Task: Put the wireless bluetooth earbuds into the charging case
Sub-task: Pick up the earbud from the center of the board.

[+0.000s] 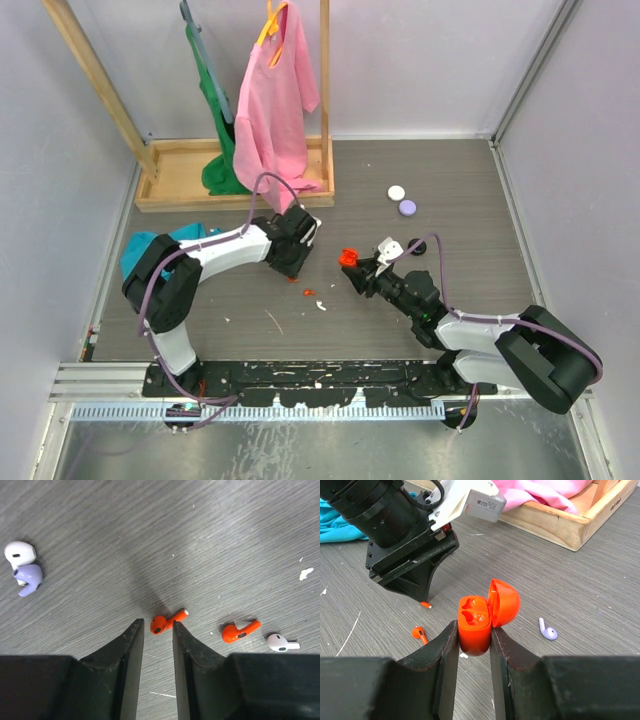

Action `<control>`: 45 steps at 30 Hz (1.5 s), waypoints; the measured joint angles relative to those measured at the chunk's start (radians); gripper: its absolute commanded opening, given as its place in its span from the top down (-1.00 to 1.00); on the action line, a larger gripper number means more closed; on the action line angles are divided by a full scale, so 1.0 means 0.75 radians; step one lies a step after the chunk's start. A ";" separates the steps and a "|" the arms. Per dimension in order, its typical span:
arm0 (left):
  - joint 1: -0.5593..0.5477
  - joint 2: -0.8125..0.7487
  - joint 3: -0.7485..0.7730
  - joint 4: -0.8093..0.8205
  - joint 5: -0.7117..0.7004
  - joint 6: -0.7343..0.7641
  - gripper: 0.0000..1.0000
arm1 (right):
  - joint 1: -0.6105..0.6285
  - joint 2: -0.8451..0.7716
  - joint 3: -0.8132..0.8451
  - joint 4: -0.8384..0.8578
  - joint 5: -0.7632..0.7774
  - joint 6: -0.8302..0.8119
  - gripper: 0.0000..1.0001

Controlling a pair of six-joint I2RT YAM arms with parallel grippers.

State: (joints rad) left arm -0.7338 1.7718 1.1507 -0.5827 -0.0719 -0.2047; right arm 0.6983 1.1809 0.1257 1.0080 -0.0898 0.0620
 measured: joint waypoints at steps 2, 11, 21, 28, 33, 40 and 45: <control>0.000 0.000 0.015 -0.006 -0.009 0.007 0.25 | 0.000 0.000 0.001 0.000 -0.002 0.000 0.81; 0.000 -0.003 0.057 0.001 -0.077 -0.139 -0.19 | 0.000 0.006 0.004 0.000 -0.002 -0.001 0.81; 0.000 -0.017 -0.031 0.034 -0.174 -0.348 -0.25 | 0.000 0.009 0.013 -0.004 -0.003 0.000 0.80; -0.005 -0.016 -0.039 0.070 -0.214 -0.376 -0.26 | 0.000 0.015 0.016 -0.006 -0.003 -0.001 0.80; -0.031 -0.016 -0.063 0.065 -0.214 -0.376 -0.26 | 0.000 0.022 0.018 -0.008 -0.008 -0.001 0.80; -0.061 -0.019 -0.086 0.056 -0.214 -0.382 -0.22 | 0.000 0.023 0.019 -0.009 -0.008 0.000 0.80; -0.064 -0.054 -0.127 0.051 -0.214 -0.400 -0.14 | 0.000 0.023 0.020 -0.009 -0.009 -0.001 0.80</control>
State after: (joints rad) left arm -0.7815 1.7309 1.0557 -0.5446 -0.2321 -0.5049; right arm 0.6983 1.1980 0.1406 1.0012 -0.0963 0.0616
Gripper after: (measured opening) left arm 0.591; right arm 0.334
